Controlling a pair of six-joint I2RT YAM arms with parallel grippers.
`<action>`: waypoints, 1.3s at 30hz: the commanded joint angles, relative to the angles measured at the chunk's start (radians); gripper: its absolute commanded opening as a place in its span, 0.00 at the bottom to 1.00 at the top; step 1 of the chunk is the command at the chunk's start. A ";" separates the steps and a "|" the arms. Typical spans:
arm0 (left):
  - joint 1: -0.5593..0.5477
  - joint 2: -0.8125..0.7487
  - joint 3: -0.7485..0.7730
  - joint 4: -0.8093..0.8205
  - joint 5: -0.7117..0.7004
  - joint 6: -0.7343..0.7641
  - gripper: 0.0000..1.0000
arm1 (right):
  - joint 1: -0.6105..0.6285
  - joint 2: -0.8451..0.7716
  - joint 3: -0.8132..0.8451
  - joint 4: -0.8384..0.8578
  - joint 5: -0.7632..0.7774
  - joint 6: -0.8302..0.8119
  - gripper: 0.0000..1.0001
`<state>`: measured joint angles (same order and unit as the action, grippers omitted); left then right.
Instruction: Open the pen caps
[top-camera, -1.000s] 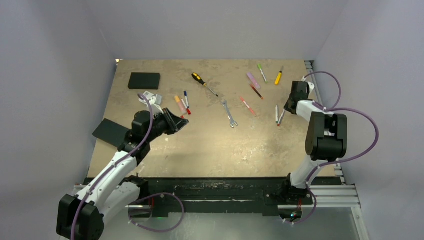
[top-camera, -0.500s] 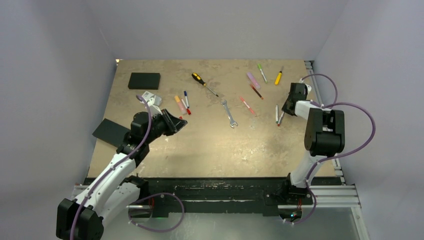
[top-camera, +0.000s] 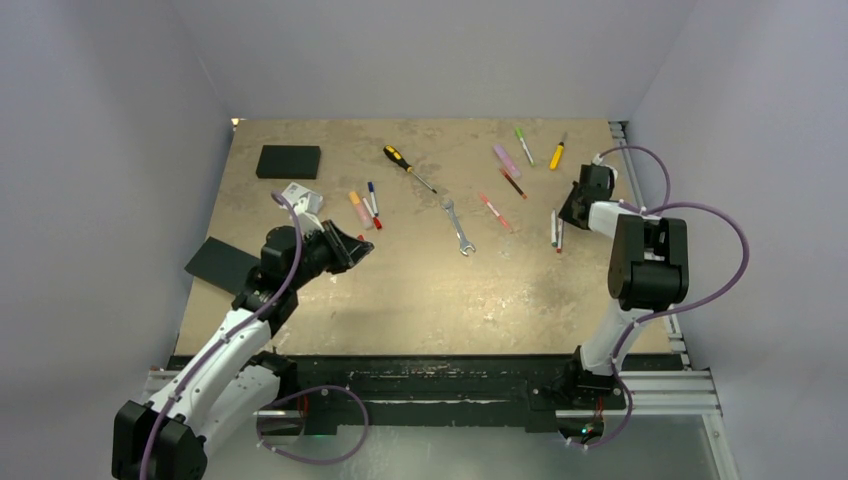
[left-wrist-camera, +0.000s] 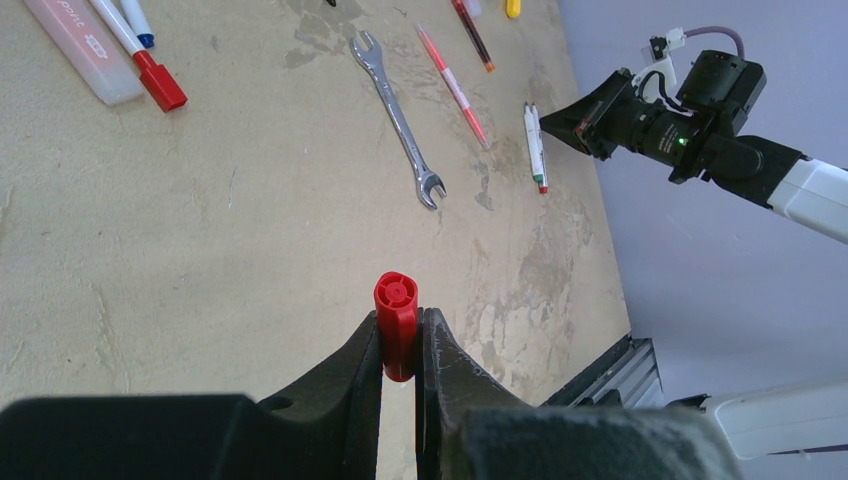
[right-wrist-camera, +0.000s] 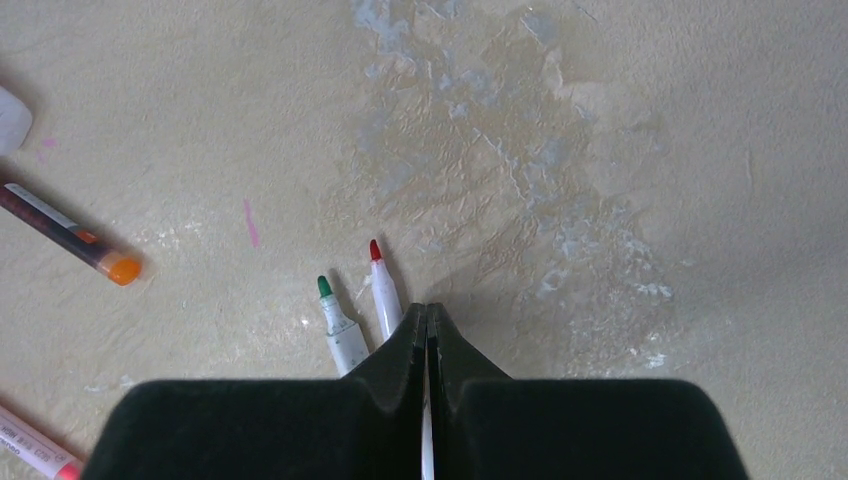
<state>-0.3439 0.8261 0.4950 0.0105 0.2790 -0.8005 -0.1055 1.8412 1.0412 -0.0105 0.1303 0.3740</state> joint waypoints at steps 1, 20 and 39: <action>-0.004 -0.018 -0.005 0.004 -0.014 0.013 0.00 | 0.006 -0.045 0.005 -0.026 0.036 0.033 0.03; 0.054 0.351 0.297 -0.350 -0.678 0.153 0.00 | 0.504 -0.664 -0.251 0.198 -0.074 0.118 0.69; 0.266 0.666 0.382 -0.362 -0.709 0.177 0.01 | 0.585 -0.847 -0.499 0.232 -0.171 0.135 0.73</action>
<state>-0.0814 1.4670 0.8566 -0.3687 -0.4423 -0.6170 0.4770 0.9989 0.5064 0.2005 -0.0208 0.5312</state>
